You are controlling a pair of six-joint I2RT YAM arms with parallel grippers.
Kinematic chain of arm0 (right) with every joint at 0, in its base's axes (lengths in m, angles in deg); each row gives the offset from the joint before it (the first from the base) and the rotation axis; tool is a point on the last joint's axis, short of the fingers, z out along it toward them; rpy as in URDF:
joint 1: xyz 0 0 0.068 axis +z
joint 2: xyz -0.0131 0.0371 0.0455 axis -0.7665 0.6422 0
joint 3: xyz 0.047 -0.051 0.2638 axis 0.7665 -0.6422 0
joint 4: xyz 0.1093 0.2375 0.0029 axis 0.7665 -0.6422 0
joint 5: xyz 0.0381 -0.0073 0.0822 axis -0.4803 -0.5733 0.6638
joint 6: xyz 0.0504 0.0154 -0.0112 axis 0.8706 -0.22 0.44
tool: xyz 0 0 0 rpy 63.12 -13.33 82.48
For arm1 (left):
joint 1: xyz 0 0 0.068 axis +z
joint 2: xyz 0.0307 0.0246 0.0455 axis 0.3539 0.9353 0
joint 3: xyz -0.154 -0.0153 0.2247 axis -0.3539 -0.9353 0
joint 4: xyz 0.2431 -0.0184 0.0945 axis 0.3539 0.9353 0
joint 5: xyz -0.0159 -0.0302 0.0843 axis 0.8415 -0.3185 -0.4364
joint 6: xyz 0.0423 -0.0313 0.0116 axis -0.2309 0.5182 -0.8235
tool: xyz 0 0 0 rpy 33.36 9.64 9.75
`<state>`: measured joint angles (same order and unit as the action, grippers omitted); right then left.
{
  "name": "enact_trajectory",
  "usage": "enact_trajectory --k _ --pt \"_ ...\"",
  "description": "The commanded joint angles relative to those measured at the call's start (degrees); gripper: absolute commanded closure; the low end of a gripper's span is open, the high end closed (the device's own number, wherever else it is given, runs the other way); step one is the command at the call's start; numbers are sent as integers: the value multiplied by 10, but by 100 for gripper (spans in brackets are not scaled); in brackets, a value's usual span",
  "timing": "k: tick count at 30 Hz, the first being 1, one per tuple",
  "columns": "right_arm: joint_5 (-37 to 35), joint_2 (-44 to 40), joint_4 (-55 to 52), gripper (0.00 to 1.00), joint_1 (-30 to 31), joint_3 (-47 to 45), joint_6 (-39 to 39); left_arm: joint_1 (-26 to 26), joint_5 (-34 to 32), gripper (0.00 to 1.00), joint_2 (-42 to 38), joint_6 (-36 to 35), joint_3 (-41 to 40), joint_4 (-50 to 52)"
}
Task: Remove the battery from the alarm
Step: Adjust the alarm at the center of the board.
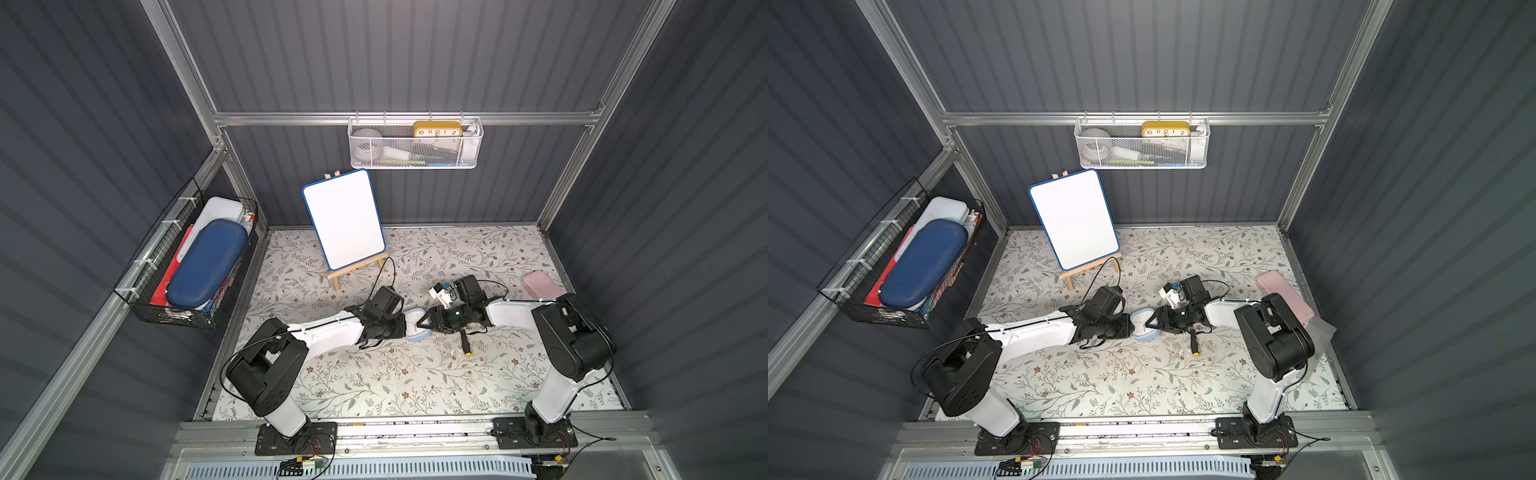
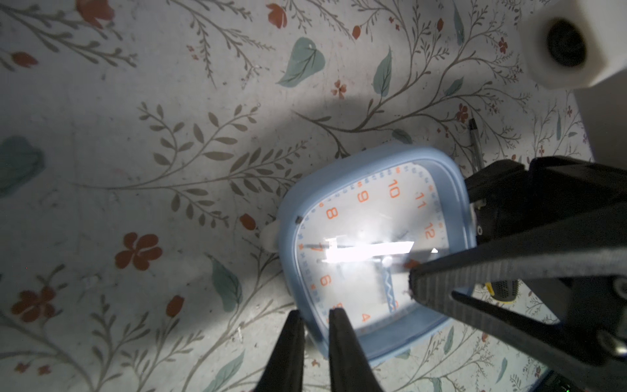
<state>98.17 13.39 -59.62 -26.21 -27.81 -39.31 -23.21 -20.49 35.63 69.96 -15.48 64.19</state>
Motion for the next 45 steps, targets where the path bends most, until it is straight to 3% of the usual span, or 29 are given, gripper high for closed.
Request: enact_trajectory --k 1,10,20,31,37,45 --pt "11 -14 -10 52 11 -13 -4 -2 -21 78 19 -13 -25 61" --pt "-22 -39 -34 57 16 -8 -3 -1 -39 53 8 -10 -24 64" --pt "-114 -72 -120 61 43 26 -36 0 -56 48 5 -7 -23 67" --pt "-291 -89 -237 61 99 85 -80 11 -83 47 -11 3 -25 78" --pt "-409 -86 -276 61 137 119 -94 49 -94 46 -46 12 -43 93" --pt "-594 -34 -404 58 221 200 -104 77 -99 46 -80 4 -54 89"
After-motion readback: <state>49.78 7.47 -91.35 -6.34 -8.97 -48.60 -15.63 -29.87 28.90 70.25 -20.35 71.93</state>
